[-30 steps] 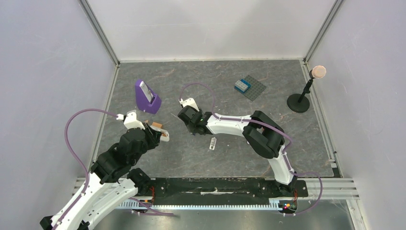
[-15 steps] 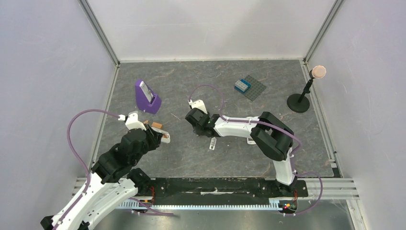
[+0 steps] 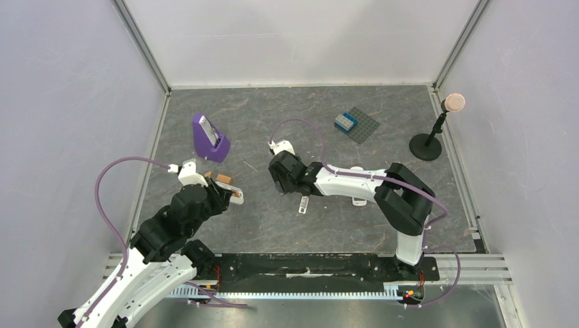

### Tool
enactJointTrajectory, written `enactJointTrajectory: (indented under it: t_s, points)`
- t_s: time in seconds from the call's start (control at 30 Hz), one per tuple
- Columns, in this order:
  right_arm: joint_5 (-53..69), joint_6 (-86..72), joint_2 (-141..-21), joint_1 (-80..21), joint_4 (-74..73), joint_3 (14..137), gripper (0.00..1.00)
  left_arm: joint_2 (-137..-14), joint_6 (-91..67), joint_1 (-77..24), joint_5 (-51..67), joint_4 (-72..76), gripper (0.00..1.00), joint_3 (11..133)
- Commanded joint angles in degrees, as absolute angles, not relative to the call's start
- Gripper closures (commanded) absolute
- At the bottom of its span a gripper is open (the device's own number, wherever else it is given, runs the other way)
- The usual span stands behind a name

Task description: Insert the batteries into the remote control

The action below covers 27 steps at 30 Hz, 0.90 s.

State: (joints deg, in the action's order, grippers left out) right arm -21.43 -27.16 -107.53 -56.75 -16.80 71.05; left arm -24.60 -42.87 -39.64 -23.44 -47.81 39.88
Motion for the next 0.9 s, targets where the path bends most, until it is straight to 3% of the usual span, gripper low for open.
enactJointTrajectory:
  t_s: [0.0, 0.3, 0.53, 0.87]
  points:
    - [-14.7, -21.7, -104.9, -56.5, -11.9, 71.4, 0.39, -23.9, -44.5, -39.7, -24.1, -45.2, 0.98, 40.1]
    - [-2.7, -15.3, -110.4, -54.8, -9.5, 73.4, 0.41, -23.9, -43.9, -39.7, -24.4, -46.4, 0.98, 40.5]
    - [-0.2, -14.8, -114.5, -53.5, -10.9, 75.8, 0.50, -24.7, -44.0, -39.7, -24.1, -45.4, 0.98, 40.0]
    - [2.0, -16.0, -115.4, -52.4, -11.3, 74.8, 0.80, -25.1, -43.4, -39.8, -22.3, -44.0, 0.98, 39.5]
